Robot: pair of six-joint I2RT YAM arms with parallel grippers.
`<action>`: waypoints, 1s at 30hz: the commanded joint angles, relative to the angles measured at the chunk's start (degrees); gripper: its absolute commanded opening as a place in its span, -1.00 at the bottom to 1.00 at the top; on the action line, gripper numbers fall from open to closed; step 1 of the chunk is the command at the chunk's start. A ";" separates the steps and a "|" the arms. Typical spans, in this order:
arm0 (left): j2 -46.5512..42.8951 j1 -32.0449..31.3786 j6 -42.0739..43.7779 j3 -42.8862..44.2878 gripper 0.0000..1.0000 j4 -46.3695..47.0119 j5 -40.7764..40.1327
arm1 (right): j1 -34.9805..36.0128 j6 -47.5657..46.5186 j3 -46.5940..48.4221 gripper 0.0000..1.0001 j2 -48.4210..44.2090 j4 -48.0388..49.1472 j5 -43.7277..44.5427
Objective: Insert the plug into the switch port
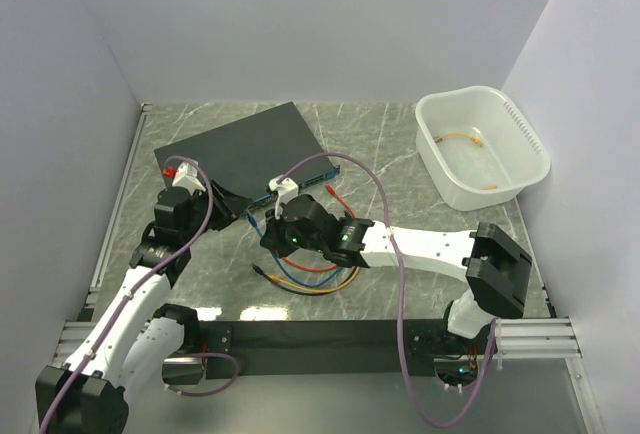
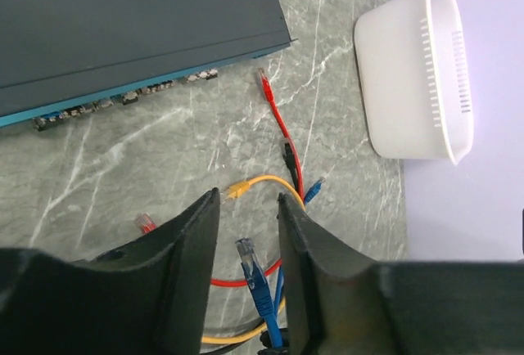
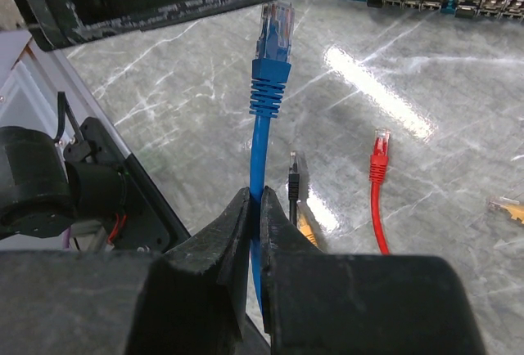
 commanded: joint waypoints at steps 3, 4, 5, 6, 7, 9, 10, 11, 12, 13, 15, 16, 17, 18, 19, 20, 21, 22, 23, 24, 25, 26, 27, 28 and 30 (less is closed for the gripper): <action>-0.06 -1.41 -1.19 0.34 -0.26 2.68 -1.38 | 0.51 -0.68 2.36 -1.00 -1.53 2.37 1.47; -0.06 -1.50 -1.28 0.34 -0.31 2.68 -1.56 | 0.51 -0.68 2.45 -1.00 -1.35 2.45 1.65; -0.06 -1.68 -1.28 0.43 -0.34 2.51 -1.64 | 0.42 -0.68 2.54 -1.00 -1.35 2.54 1.82; -0.06 -1.77 -1.28 0.52 -0.38 2.42 -1.82 | 0.42 -0.68 2.54 -1.00 -1.18 2.54 1.83; 0.02 -1.85 -1.36 0.61 -0.45 2.42 -1.73 | 0.51 -0.68 2.63 -1.00 -1.18 2.63 1.83; 0.11 -2.29 -1.54 0.52 -0.50 2.42 -1.73 | 0.51 -0.68 2.80 -1.00 -1.44 2.72 2.09; 0.11 -2.47 -1.63 0.43 -0.55 2.42 -1.73 | 0.51 -0.68 2.80 -1.00 -1.61 2.98 2.35; 0.11 -2.73 -1.80 0.26 -0.56 2.42 -1.73 | 0.51 -0.59 2.63 -1.00 -1.70 3.15 2.35; 0.11 -2.82 -1.81 0.08 -0.58 2.42 -1.73 | 0.42 -0.50 2.54 -1.00 -1.79 3.24 2.53; 0.11 -2.91 -1.98 -0.18 -0.59 2.50 -1.73 | 0.51 -0.33 2.54 -1.00 -1.97 3.42 2.70; 0.11 -3.00 -2.24 -0.18 -0.58 2.16 -1.65 | 0.42 0.11 2.19 -1.00 -2.23 4.03 3.05; -0.06 -3.00 -2.42 -0.18 -0.56 2.15 -1.38 | 0.42 0.38 2.01 -1.00 -2.49 4.56 3.06; -0.15 -3.08 -2.51 -0.18 -0.55 2.24 -1.12 | 0.51 0.55 1.75 -1.00 -2.50 4.91 2.88; -0.24 -3.08 -2.51 -0.10 -0.55 2.33 -1.03 | 0.51 0.64 1.92 -1.00 -2.15 5.17 2.53; -0.33 -3.17 -2.51 0.08 -0.55 2.07 -1.12 | 0.51 0.73 2.10 -1.00 -1.88 5.00 2.53; -0.41 -3.17 -2.42 0.25 -0.56 1.63 -1.38 | 0.42 0.64 2.80 -1.00 -1.62 4.65 2.44; -0.59 -3.26 -2.51 0.43 -0.56 1.36 -1.56 | 0.42 0.73 2.98 -1.00 -1.44 4.04 2.44; -1.11 -3.35 -2.68 0.43 -0.56 1.10 -1.64 | 0.42 0.99 2.89 -1.00 -1.53 4.21 2.88; -1.29 -3.35 -2.95 0.26 -0.56 1.10 -1.47 | 0.51 1.34 2.11 -1.00 -1.70 4.73 2.79; -1.64 -3.35 -3.03 0.26 -0.59 1.10 -1.38 | 0.34 1.52 1.67 -1.00 -1.97 6.04 2.62; -1.82 -3.35 -3.12 0.26 -0.61 1.27 -1.38 | 0.51 1.78 1.23 -1.00 -1.97 6.40 2.36; -1.82 -3.44 -3.04 0.34 -0.68 1.27 -1.38 | 0.51 1.79 1.31 -1.00 -1.97 6.58 2.18; -1.73 -3.44 -2.95 0.52 -0.83 1.10 -1.38 | 0.51 1.70 1.57 -1.00 -1.53 6.24 2.00; -1.65 -3.44 -2.95 0.61 -0.91 0.84 -1.38 | 0.42 1.78 2.01 -1.00 -1.35 5.97 2.18; -1.64 -3.61 -3.12 0.61 -0.99 1.01 -1.03 | 0.42 1.79 2.01 -1.00 -1.53 6.05 2.44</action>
